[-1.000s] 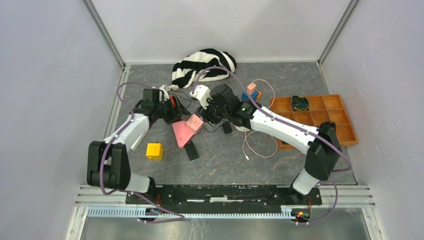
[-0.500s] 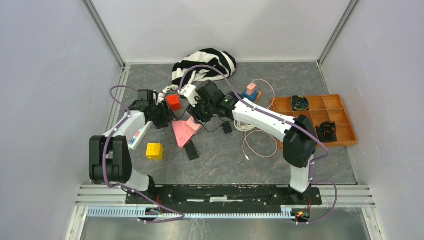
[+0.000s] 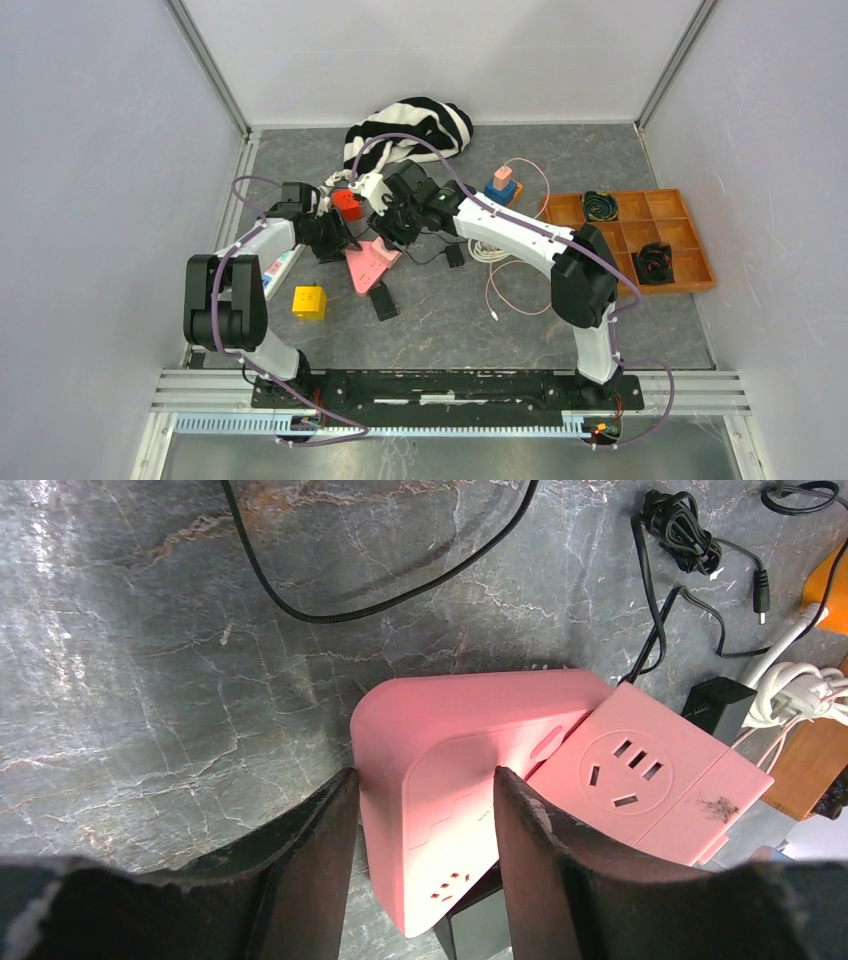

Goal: Insert the plug
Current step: Insert the plug into the socket.

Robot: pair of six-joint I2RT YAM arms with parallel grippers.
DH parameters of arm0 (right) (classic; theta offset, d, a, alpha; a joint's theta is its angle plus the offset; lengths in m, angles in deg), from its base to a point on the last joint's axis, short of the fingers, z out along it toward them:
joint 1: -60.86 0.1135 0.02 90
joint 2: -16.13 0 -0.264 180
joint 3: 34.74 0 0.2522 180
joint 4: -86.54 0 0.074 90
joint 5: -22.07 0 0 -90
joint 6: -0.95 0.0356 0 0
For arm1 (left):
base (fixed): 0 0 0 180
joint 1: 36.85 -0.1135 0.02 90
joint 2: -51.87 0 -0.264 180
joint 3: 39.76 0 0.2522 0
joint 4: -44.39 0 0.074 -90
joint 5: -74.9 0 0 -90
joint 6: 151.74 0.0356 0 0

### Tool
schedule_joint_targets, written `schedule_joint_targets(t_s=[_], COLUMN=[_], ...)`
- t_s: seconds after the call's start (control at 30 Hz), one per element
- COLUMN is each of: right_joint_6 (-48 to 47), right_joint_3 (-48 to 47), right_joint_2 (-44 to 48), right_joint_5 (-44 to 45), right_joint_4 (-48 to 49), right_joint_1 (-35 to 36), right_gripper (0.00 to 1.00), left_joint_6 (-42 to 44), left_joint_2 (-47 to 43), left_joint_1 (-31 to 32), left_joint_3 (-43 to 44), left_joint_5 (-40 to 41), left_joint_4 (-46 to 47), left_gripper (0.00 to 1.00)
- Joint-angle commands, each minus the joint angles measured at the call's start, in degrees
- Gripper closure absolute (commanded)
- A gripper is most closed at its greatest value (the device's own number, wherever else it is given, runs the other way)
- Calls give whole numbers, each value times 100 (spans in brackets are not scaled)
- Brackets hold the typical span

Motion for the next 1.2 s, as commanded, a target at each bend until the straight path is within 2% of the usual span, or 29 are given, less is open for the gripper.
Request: schedule_joint_targets(t_s=[0.0,0.23,1.0,1.17], right_joint_6=[-93,-63,144,233], right_joint_3=[-202,-409,-366,-326], right_joint_2=[-216,-313,191,321], right_joint_5=[96,417,141,12], right_joint_4=[-70,-333,-241,-133], right_joint_1=[12,9,13,12], right_gripper=[70,70,71,71], left_joint_6=[299,328,337,343], left_joint_2=[73,113,134,135], left_joint_1=[0,2,8,8], left_joint_3=[121,112,77,55], left_joint_5=[-308,-408,-580,-601], left_joint_4=[124,124,180,179], left_gripper=[43,45,45,48])
